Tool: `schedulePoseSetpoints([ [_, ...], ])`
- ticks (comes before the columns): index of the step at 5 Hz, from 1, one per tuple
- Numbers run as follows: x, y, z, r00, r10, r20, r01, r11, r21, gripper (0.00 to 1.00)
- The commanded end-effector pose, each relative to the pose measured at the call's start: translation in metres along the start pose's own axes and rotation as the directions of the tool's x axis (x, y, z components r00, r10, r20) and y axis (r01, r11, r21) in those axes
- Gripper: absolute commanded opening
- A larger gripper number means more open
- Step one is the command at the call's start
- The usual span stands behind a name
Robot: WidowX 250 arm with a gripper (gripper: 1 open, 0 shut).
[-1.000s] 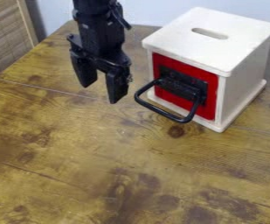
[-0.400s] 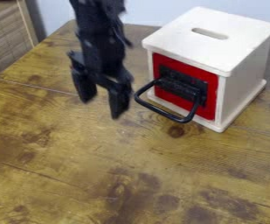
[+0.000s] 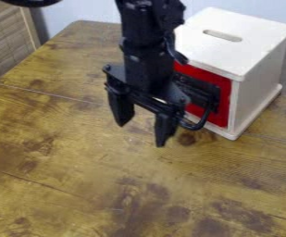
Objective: Close the drawer
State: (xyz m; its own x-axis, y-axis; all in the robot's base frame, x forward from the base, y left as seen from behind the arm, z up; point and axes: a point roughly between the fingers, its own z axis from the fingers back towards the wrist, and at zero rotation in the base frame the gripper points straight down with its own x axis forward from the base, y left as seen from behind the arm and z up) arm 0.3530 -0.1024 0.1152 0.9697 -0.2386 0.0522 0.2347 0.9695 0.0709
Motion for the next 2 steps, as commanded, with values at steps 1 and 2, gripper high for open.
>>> schedulePoseSetpoints([
  [1,-0.0092,-0.0174,0.0366,0.996,0.018,0.090,-0.018,1.000,0.002,1.00],
  [2,-0.0138,-0.0158,0.0377,0.992,0.061,0.107,-0.060,0.998,-0.013,1.00],
])
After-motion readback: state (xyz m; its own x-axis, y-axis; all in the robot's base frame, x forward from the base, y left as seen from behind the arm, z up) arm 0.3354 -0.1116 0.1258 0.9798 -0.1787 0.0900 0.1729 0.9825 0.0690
